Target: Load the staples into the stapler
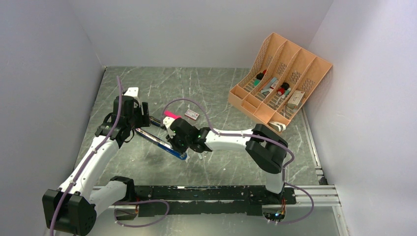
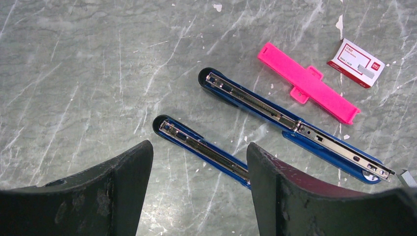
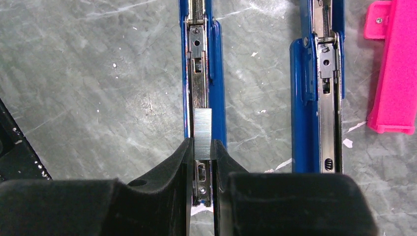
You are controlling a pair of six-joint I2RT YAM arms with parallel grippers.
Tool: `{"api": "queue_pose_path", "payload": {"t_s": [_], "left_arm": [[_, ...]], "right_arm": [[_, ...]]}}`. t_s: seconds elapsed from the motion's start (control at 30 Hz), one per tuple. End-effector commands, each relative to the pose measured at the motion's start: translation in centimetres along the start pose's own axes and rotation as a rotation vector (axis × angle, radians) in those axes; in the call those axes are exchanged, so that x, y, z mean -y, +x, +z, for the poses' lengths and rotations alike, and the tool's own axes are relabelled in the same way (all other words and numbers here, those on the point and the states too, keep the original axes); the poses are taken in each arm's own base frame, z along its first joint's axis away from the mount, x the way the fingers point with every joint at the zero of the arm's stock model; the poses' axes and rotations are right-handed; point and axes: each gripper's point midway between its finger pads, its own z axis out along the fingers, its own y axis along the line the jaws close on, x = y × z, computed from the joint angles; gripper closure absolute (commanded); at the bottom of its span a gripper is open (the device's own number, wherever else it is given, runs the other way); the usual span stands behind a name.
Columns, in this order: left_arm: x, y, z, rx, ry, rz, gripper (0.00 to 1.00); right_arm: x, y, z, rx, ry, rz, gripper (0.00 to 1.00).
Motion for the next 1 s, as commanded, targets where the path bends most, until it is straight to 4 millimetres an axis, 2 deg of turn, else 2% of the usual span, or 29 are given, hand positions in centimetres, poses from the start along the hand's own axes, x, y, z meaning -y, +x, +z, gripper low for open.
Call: {"api": "queue_pose_path", "payload": {"t_s": [0.0, 0.47, 0.97], "left_arm": [[0.48, -0.77, -0.31, 0.032, 0.024, 0.01, 0.26], [0.5, -0.78, -0.29, 0.033, 0.024, 0.01, 0.26], [0.55, -0.72, -0.3, 0.032, 0.027, 0.011, 0.26]], "right_arm": [[-0.16, -0.26, 0.33, -0.012, -0.001, -0.005, 1.0], [-0.24, 0.13, 0.8, -0.041, -0.005, -0.011, 1.0], [-0.24, -0.32, 1.04, -0.038, -0.007, -0.012, 1.0]]}}
